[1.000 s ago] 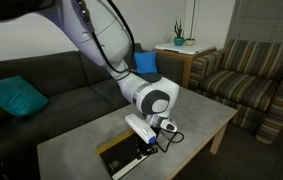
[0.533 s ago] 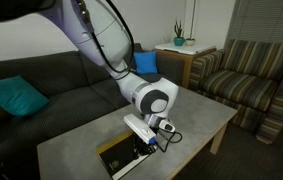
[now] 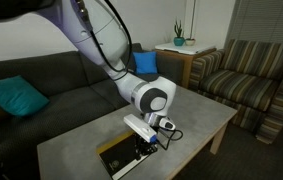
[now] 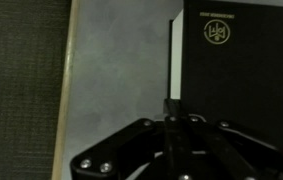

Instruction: Open the black and yellow book

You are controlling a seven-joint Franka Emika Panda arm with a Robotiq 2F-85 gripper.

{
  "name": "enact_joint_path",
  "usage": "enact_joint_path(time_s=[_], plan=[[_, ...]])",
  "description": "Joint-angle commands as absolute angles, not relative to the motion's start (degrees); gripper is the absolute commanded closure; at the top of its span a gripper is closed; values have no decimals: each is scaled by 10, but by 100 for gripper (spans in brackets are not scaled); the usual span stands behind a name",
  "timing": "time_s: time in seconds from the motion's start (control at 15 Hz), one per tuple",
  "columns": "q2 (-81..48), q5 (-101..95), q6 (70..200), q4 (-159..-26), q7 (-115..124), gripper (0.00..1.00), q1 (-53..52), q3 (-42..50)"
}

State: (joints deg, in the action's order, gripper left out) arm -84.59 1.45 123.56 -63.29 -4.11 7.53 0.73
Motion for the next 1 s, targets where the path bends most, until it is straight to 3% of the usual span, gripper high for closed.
enact_joint_path(time_s=[0.0,0.4,0.93], plan=[[-846,-16,1282,-634,-16,100,52,46],[-846,-19,1297,-631,-90,100,86,12],[-845,-26,1340,-644,5,100,52,54]])
